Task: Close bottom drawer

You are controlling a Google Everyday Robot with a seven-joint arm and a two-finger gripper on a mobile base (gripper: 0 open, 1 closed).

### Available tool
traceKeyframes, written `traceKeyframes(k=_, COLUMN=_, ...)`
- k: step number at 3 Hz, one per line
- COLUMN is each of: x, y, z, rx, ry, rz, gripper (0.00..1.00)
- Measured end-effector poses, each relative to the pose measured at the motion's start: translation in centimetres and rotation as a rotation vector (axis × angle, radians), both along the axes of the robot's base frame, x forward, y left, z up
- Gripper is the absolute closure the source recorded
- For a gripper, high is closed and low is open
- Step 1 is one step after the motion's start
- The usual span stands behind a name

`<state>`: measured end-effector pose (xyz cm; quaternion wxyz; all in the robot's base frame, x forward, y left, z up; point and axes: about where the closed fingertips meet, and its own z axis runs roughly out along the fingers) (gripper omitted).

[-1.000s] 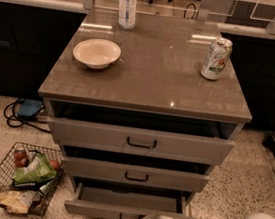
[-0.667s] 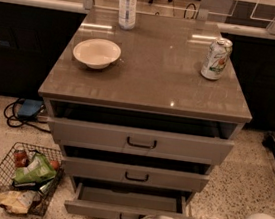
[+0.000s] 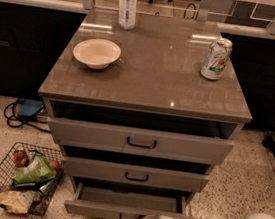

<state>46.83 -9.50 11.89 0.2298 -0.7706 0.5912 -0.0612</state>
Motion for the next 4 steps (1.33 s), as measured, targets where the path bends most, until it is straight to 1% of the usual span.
traceKeyframes(k=4, x=-0.04, y=0.0, z=-0.01, rx=0.0, ry=0.0, rz=0.0, gripper=1.0)
